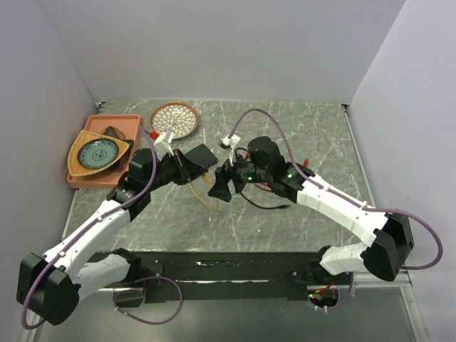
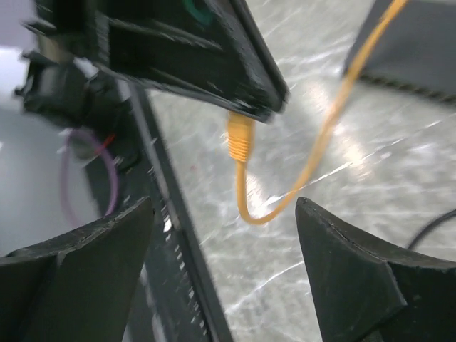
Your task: Insert the plug into the switch port
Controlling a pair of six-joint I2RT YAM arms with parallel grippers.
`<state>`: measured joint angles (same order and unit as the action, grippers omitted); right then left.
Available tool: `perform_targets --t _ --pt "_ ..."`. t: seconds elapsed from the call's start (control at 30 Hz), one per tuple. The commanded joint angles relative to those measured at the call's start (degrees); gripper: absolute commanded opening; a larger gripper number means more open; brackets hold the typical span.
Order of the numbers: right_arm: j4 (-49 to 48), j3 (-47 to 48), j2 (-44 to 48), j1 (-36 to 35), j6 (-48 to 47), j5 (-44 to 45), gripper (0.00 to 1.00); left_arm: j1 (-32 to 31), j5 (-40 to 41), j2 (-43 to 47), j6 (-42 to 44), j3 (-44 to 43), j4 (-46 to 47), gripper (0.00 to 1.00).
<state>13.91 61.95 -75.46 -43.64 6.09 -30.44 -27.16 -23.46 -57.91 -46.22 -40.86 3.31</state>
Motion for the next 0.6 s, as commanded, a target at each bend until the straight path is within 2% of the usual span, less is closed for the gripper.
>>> perform_targets --t 0.0,0.1,0.13,0.27,0.47,0.57 --pt "2.8 4.8 1.4 -4.5 -1.4 20.4 0.89 -0.4 9.2 0.7 -6.2 -4.2 -7.3 0.01" --pt "2.3 5.4 0.3 -5.9 -0.6 26.4 0.86 -0.4 11.2 1.4 -9.7 -4.1 -8.1 0.01" --pt "2.3 5.6 -0.1 -6.8 -0.1 28.5 0.80 -0.4 11.4 1.7 -11.0 -4.0 -8.2 0.01" --pt "1.1 6.5 -2.8 -7.7 0.9 29.1 0.75 -0.4 11.3 1.7 -12.3 -4.0 -8.4 0.01" --pt "-1.7 7.9 -5.1 -8.7 1.6 26.8 0.73 -0.4 10.9 1.7 -12.7 -3.6 -7.6 0.01" --pt "-2.1 8.8 -6.1 -9.1 1.6 26.1 0.66 -0.4 11.0 1.7 -12.4 -3.6 -7.9 0.01"
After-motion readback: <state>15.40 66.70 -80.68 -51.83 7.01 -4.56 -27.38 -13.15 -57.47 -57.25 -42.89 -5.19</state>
